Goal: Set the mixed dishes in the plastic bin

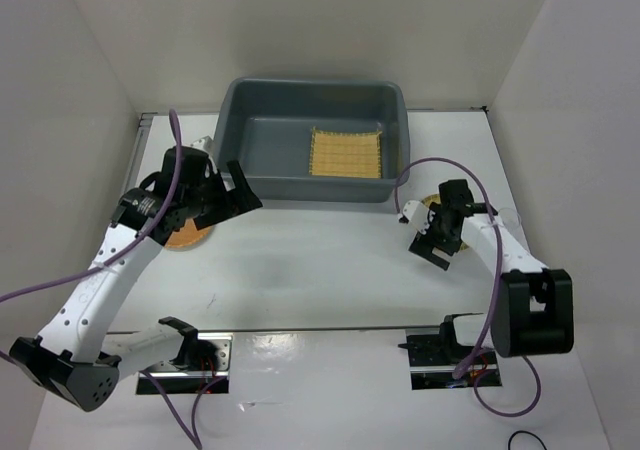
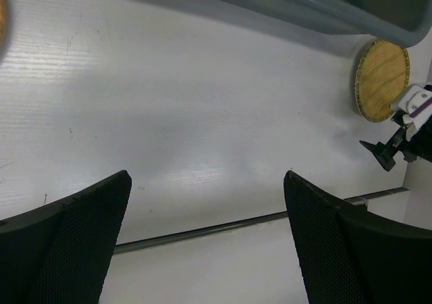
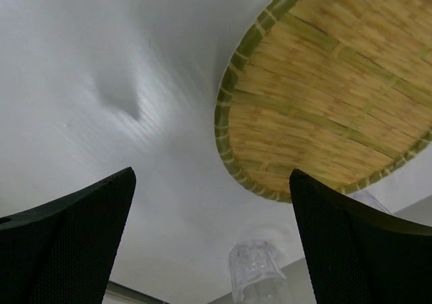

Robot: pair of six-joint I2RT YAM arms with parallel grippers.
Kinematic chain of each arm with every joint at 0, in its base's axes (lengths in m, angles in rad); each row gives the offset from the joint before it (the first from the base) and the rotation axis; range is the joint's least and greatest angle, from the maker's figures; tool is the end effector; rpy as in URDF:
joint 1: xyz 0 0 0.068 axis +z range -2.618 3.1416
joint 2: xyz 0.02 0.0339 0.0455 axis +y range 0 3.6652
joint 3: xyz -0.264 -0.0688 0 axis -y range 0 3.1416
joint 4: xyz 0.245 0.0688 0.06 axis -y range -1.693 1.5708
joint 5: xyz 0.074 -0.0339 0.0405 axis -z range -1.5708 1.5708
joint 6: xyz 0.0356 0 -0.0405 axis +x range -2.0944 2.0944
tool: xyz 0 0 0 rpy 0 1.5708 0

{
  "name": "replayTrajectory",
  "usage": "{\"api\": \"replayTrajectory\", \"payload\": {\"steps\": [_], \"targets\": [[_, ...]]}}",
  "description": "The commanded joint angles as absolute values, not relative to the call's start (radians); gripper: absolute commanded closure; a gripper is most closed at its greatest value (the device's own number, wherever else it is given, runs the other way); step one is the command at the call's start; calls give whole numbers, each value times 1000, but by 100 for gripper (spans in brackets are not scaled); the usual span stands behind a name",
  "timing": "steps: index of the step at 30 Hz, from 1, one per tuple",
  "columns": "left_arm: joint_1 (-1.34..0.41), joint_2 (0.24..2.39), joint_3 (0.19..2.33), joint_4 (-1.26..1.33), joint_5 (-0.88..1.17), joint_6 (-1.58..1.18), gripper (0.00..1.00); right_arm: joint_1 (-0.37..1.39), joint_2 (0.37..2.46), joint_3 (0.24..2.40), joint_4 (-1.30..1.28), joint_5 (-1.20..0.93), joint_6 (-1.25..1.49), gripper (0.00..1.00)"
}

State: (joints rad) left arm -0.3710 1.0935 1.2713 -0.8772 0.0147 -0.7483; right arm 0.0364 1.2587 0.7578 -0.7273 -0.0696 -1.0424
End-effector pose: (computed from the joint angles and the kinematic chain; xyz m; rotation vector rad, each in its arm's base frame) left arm 0.1984 -0.0778 0.3798 -0.4316 2.3035 -0.5938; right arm 0.2192 0.0105 0.1966 -1.4550 2.3976 -0.1483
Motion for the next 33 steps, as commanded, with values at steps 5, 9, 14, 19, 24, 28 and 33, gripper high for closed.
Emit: {"api": "replayTrajectory", "payload": {"steps": [5,9,14,19,24,28,33], "targets": [[-371,1014,1235,-888,19,-793,0,50,1342,684,-494,23,-1036,1],[-371,977,1215,-908,9,-804,0,116,1342,611,-367,115,-965,3],[-371,957,1192,-908,9,-815,0,192,1333,540,-192,250,-878,4],[-371,957,1192,-908,9,-815,0,290,1436,555,-160,366,-773,6],[-371,957,1201,-908,9,-815,0,336,1555,617,-184,416,-691,21],[-371,947,1201,-926,9,-815,0,370,1621,640,-193,455,-653,34],[-371,919,1178,-927,0,-824,0,380,1632,649,-193,477,-618,53]]}}
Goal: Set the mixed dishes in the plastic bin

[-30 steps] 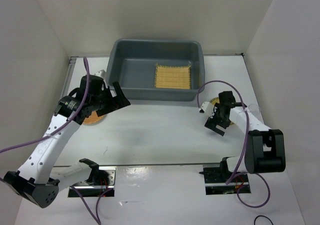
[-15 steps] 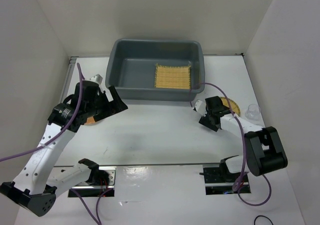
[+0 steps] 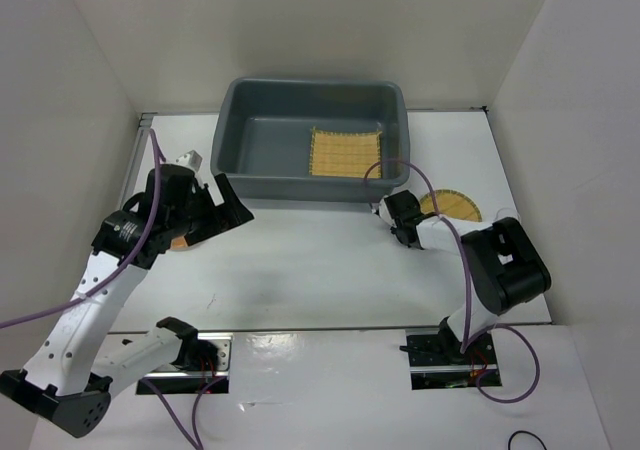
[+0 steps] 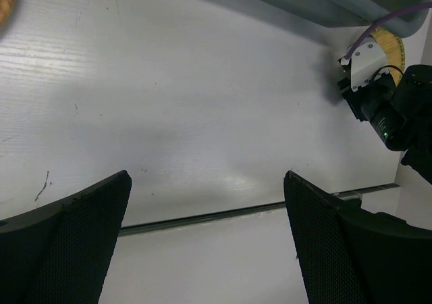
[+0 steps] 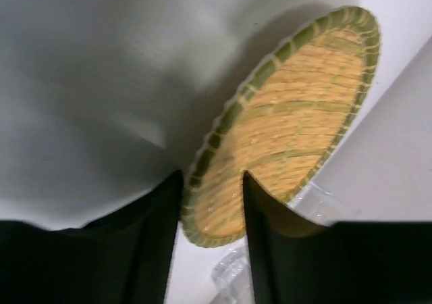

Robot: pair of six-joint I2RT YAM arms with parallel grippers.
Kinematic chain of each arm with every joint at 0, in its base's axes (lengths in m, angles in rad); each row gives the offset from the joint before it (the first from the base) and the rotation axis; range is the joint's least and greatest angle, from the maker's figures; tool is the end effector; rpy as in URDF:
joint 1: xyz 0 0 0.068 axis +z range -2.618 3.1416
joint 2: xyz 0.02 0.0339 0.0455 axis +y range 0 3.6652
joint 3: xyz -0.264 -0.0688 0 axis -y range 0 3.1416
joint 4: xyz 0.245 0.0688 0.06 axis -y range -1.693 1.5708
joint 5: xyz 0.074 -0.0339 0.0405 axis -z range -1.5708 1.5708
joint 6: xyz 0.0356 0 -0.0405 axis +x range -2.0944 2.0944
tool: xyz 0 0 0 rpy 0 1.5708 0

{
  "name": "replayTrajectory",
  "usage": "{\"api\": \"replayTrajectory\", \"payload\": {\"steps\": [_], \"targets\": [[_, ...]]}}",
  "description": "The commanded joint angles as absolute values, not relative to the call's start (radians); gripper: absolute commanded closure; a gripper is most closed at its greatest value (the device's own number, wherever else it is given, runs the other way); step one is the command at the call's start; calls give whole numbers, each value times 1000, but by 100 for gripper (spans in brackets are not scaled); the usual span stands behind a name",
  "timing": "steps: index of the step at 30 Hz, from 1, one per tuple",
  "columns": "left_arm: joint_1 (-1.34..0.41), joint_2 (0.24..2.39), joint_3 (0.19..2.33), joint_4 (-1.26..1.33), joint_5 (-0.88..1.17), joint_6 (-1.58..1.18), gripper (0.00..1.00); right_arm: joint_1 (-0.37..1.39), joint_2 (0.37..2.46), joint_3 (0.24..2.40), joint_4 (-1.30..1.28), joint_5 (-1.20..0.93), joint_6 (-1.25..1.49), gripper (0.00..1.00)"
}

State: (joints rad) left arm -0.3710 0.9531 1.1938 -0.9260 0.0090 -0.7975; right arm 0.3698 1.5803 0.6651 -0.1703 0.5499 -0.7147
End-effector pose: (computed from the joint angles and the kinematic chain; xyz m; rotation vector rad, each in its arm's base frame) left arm 0.1635 -0.0640 0.3760 -0.4893 2.2829 -0.6194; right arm 0.2567 0.0796 0.1276 -1.2028 2.3531 -0.8446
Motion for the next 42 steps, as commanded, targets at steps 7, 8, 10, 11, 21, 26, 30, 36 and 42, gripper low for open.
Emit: {"api": "replayTrajectory", "payload": {"steps": [7,8,10,11,21,26,30,36,42], "targets": [[-371,910,1167,-927,0,-833,0,399,1652,658,-224,511,-558,99],[-371,910,1167,-927,0,-833,0,399,1652,658,-224,511,-546,100],[-371,910,1167,-927,0,-833,0,408,1637,658,-242,511,-537,100],[-371,910,1167,-927,0,-833,0,408,1612,658,-242,511,-528,100],[-362,891,1167,-917,0,-833,0,436,1329,792,-580,497,-383,100],[-362,882,1158,-908,9,-833,0,405,1217,792,-643,448,-394,100],[-362,900,1167,-908,9,-824,0,359,1134,836,-663,439,-416,100],[-362,900,1149,-874,29,-833,0,359,971,902,-693,468,-485,100],[-362,930,1152,-854,38,-833,0,359,885,989,-704,506,-495,100]]}}
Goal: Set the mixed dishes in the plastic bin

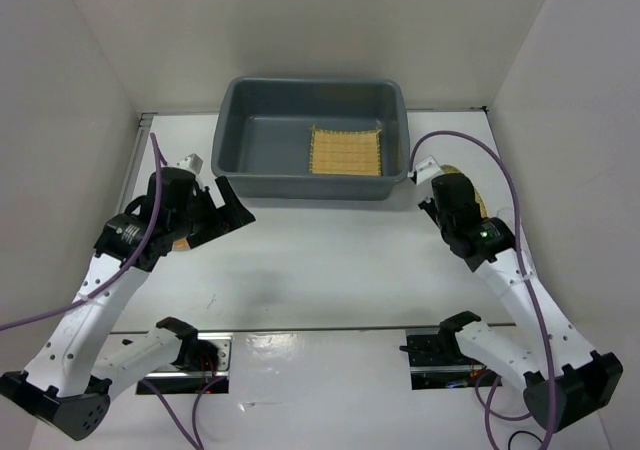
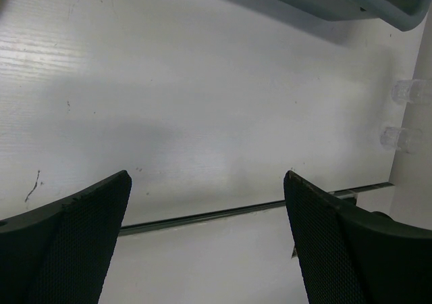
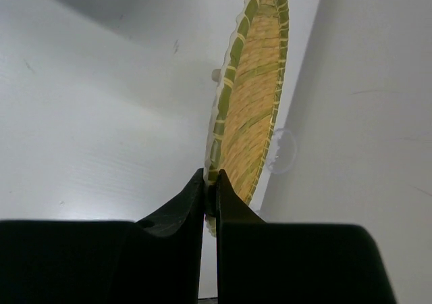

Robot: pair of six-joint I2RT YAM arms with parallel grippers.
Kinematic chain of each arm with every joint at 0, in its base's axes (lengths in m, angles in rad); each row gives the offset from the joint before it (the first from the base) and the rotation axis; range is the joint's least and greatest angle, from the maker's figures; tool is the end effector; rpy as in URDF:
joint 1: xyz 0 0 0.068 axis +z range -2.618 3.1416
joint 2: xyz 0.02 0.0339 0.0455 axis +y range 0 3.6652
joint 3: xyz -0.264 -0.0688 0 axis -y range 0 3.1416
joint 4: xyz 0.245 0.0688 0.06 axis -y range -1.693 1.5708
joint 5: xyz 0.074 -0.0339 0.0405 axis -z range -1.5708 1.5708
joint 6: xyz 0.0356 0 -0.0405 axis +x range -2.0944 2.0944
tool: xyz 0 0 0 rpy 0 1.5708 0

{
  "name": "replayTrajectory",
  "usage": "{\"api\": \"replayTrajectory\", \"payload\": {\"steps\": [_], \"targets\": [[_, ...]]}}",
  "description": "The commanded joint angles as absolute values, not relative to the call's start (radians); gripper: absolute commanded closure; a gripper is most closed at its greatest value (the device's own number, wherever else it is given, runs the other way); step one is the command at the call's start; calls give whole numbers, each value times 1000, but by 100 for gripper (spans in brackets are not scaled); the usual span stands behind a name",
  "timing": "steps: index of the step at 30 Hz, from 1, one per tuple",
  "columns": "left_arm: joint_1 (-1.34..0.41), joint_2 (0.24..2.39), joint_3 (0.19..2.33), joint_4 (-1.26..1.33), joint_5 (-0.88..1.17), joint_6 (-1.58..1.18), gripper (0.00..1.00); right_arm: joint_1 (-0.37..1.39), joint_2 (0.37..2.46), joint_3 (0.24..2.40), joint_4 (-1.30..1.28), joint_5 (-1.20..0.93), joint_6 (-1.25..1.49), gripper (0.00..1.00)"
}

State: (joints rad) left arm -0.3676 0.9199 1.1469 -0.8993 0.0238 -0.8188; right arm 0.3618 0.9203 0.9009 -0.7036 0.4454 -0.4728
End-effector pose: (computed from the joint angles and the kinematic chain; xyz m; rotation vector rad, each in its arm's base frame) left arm 0.1593 -0.0622 0.3689 -0.5079 2.2725 -0.6506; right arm 0.1792 0.0514 0.3086 -0.7049 2.1598 -0.5676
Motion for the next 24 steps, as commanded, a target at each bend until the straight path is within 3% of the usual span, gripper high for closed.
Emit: {"api": "replayTrajectory", "payload": {"steps": [1,7,13,24], "targets": [[-362,942,1152,-854,38,-824,0,359,876,1005,-695,523,-495,100],[-362,972,1177,-845,38,-805,0,382,926,1185,-583,509,-615,100],[-362,991,1177,-825,48,-805,0,495,1187,1393,-482,442,-721,100],[-362,962,1200,-877,25,-796,0,624,1656,1469,-276,430,-792,100]]}}
